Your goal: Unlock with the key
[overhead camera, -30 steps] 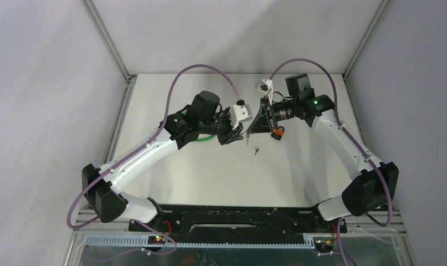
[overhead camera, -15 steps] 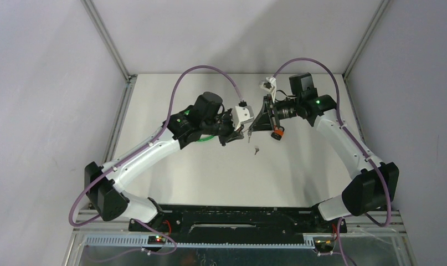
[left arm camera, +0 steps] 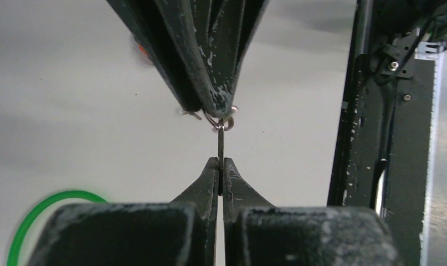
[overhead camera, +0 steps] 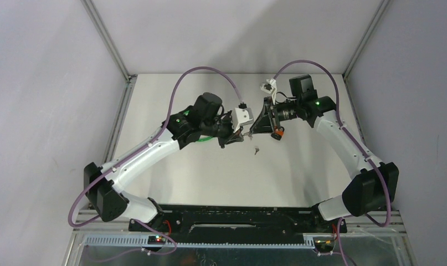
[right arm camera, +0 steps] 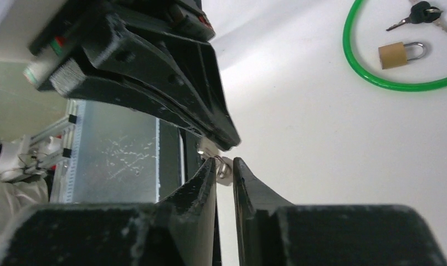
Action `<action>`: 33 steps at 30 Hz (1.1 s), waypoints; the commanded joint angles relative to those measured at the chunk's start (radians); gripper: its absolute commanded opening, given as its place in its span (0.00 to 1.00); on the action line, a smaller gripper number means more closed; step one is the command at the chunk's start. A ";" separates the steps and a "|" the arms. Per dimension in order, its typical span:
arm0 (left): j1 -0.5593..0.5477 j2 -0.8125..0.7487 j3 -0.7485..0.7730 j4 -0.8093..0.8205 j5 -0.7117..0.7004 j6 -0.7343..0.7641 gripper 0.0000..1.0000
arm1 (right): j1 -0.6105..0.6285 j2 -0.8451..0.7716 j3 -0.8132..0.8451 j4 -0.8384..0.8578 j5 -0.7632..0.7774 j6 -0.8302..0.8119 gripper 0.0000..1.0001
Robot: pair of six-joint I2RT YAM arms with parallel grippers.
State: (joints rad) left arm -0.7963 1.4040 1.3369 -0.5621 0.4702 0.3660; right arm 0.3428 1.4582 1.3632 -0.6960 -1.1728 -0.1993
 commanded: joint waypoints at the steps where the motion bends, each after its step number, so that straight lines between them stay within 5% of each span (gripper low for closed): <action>1: -0.005 -0.075 -0.012 -0.010 0.089 0.011 0.00 | -0.014 -0.059 -0.015 0.011 -0.010 -0.053 0.25; 5: -0.006 -0.071 0.012 -0.058 0.118 0.021 0.00 | -0.004 -0.100 -0.019 0.015 0.004 -0.069 0.50; 10: -0.006 -0.062 0.026 -0.091 0.150 0.028 0.00 | 0.016 -0.137 -0.019 0.032 0.008 -0.066 0.63; 21: -0.006 -0.040 0.043 -0.111 0.207 0.016 0.00 | 0.097 -0.118 -0.019 0.037 0.035 -0.082 0.61; 33: -0.006 -0.042 0.040 -0.100 0.220 0.005 0.00 | 0.157 -0.100 -0.019 -0.007 0.082 -0.134 0.46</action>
State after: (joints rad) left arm -0.7982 1.3674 1.3373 -0.6743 0.6601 0.3737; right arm 0.4828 1.3499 1.3357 -0.6861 -1.1183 -0.2943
